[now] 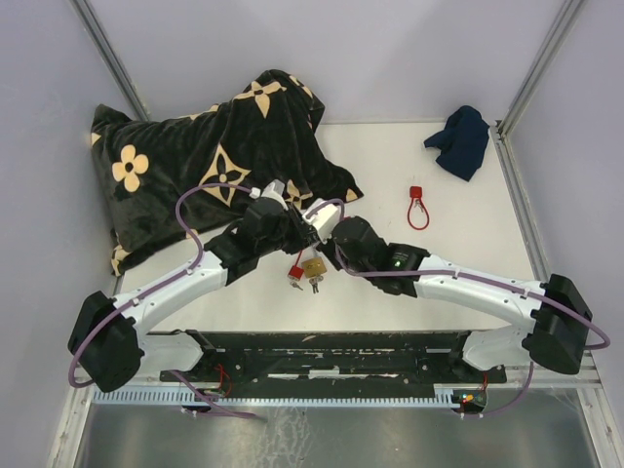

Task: Unlock with the key
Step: Pick up the key from the center of the board.

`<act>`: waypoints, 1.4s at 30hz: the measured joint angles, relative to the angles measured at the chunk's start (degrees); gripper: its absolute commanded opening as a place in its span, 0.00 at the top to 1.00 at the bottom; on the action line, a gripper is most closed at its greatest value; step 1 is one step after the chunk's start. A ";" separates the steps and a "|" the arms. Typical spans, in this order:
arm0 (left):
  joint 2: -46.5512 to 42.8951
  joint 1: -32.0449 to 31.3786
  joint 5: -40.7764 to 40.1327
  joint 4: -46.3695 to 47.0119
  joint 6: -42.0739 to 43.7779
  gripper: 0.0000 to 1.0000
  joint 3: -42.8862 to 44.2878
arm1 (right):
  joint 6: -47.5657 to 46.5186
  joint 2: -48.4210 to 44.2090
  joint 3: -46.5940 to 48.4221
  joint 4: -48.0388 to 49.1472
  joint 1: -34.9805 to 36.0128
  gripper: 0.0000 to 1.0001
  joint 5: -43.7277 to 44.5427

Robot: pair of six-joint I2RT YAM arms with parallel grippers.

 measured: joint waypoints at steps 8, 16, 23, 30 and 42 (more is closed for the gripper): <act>-0.59 -0.11 -1.20 1.55 -1.38 0.97 -0.92 | -1.57 1.62 0.11 1.07 2.10 0.86 3.45; -4.66 -0.33 -3.13 4.83 4.26 0.97 -3.43 | -2.08 0.46 0.11 0.83 1.40 0.54 -0.26; -12.26 -0.31 -3.34 13.14 18.53 0.97 -6.14 | 0.92 -5.73 0.17 -0.85 -6.43 0.36 -14.91; -14.99 0.50 2.38 21.66 26.95 0.97 -9.49 | 8.15 -10.54 -0.13 4.17 -16.39 0.28 -33.24; -15.23 1.18 10.91 33.48 27.26 0.97 -11.76 | 23.54 -9.55 -6.36 22.69 -24.59 0.32 -55.52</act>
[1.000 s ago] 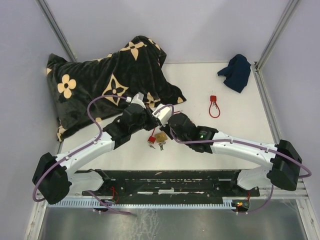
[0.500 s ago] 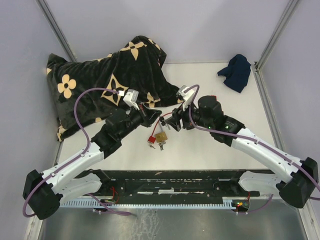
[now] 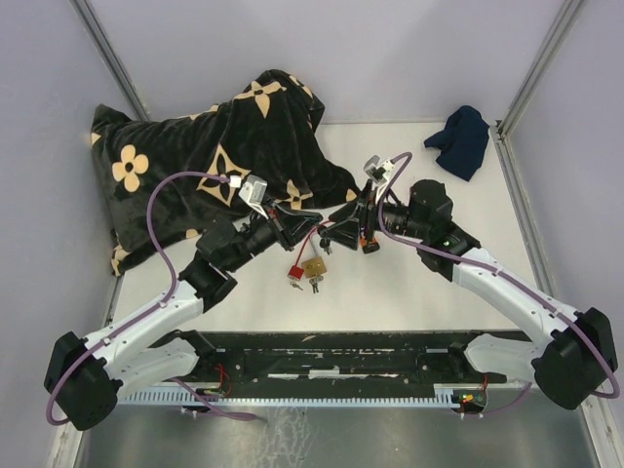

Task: Unlock with the key
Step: Pick up the key from the center of the board.

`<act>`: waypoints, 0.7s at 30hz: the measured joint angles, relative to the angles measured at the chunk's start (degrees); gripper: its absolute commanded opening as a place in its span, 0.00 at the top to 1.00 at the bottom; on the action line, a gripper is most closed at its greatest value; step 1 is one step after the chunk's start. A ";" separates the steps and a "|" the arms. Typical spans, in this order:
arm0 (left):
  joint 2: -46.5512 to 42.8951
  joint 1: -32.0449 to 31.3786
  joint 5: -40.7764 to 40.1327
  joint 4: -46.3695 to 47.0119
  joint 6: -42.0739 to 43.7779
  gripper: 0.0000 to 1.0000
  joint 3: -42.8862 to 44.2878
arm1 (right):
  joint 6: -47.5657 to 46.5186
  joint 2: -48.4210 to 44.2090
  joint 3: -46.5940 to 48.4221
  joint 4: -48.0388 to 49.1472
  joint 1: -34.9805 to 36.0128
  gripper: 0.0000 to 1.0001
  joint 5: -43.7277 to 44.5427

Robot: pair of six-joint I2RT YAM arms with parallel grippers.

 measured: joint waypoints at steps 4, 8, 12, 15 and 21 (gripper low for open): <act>0.04 0.26 1.46 2.73 -1.62 0.97 -0.70 | 3.89 1.29 -1.27 5.35 -1.25 0.40 -3.80; 0.20 0.39 2.49 4.55 -2.93 0.97 -0.70 | 7.21 2.62 -1.99 9.49 -1.79 0.51 -6.40; 0.22 0.50 3.28 5.62 -3.67 0.97 -0.72 | 9.51 3.02 -2.32 12.74 -2.08 0.60 -8.41; 0.22 0.61 3.41 6.38 -4.63 0.97 -0.72 | 11.65 3.48 -2.62 15.78 -2.23 0.65 -9.73; 0.22 1.51 3.43 7.67 -6.75 0.97 -1.29 | 15.34 4.74 -3.13 20.33 -2.71 0.67 -11.50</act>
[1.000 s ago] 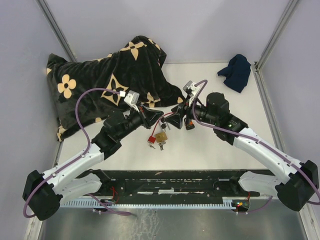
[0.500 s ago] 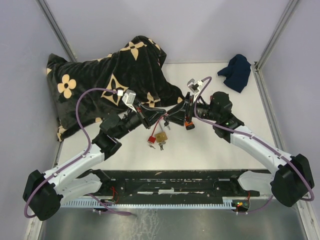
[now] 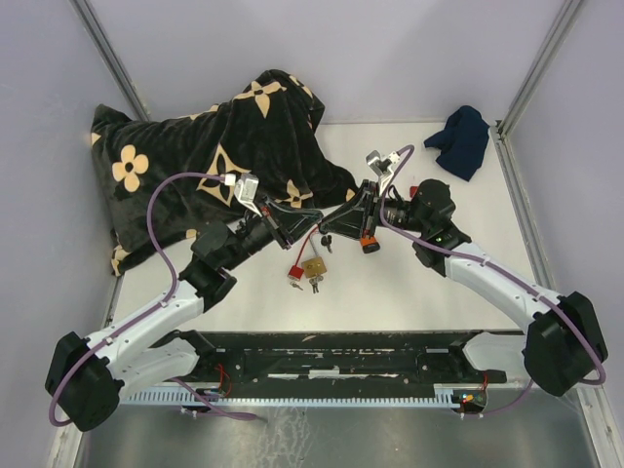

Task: Unlock with the key
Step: Pick up the key from the center of the board.

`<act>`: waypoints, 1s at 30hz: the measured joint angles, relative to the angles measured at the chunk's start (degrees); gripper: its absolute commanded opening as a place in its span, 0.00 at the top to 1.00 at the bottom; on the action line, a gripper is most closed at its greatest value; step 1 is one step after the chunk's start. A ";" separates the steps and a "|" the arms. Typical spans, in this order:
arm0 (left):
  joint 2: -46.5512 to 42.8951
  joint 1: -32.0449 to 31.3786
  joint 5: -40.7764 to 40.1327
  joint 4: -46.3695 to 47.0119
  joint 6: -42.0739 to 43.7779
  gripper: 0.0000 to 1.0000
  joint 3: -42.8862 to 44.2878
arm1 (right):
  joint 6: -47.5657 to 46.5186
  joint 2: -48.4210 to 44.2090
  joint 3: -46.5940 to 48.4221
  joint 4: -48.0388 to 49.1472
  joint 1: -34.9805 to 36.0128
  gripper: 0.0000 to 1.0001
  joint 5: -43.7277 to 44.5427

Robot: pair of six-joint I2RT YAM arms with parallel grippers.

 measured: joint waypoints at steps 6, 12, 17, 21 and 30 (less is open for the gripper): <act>0.20 0.83 0.22 2.49 -2.62 0.97 -0.83 | 1.86 0.72 -0.02 2.27 -0.11 0.69 -0.85; 1.44 1.57 1.22 5.60 -5.86 0.97 -1.31 | 2.86 0.96 -0.31 3.87 -0.28 0.73 -1.16; 2.34 1.86 1.22 8.09 -7.63 0.97 -1.92 | 3.85 1.68 -0.31 4.83 -0.42 0.73 -1.64; 2.89 1.95 1.20 9.97 -9.14 0.97 -2.43 | 4.52 1.79 -0.57 5.62 -0.42 0.67 -1.84; 3.72 2.01 1.07 12.94 -10.71 0.97 -2.97 | 6.36 2.54 -1.55 8.00 -0.35 0.74 -2.84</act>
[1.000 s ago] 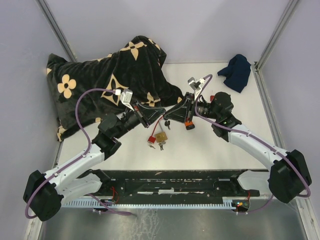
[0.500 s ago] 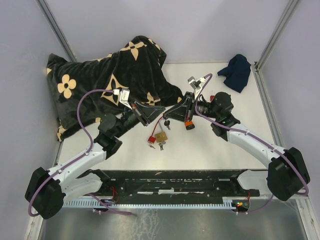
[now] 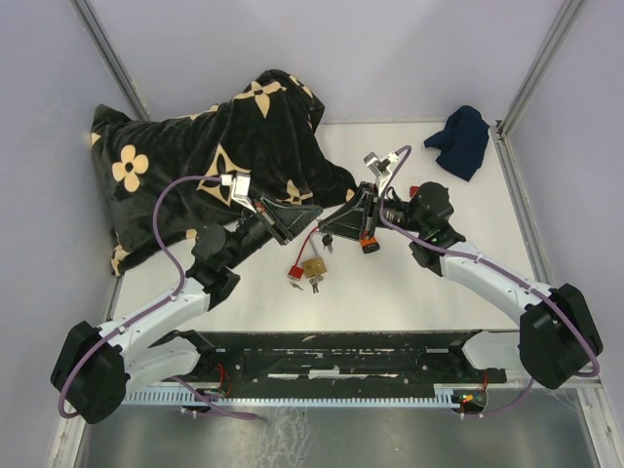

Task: Unlock with the key
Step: Pick up the key from the center of the board.

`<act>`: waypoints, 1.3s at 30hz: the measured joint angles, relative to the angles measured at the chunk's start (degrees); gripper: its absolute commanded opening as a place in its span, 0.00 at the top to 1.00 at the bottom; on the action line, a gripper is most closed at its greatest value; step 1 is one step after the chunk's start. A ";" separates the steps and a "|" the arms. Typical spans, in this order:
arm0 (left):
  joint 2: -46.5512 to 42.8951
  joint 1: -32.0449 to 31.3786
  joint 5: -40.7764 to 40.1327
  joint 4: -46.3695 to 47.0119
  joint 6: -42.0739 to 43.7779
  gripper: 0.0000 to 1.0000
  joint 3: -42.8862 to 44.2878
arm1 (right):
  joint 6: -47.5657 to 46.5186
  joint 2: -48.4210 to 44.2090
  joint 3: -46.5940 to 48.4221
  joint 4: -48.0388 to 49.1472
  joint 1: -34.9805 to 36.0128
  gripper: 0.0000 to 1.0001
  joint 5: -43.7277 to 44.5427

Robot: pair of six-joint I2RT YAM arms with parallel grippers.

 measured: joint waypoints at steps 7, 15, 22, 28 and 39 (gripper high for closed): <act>0.00 -0.02 0.02 0.83 -0.37 0.97 -0.46 | 0.83 0.00 -0.17 0.57 -0.02 0.88 -0.04; 0.15 -0.02 0.00 0.55 -0.61 0.94 -0.74 | 1.05 0.00 -0.94 1.16 -0.15 0.98 0.00; 0.15 -0.02 -1.68 -3.74 -0.55 0.56 -0.63 | 1.20 -0.13 -1.92 0.63 -0.98 0.98 0.44; 0.98 -0.02 -4.13 -14.95 0.28 0.31 2.45 | -1.79 -3.93 -3.82 -6.45 -4.07 0.98 3.69; 13.00 -3.67 -10.29 -36.65 1.86 0.14 14.27 | -12.46 -15.13 -9.64 -26.82 -8.07 0.98 20.20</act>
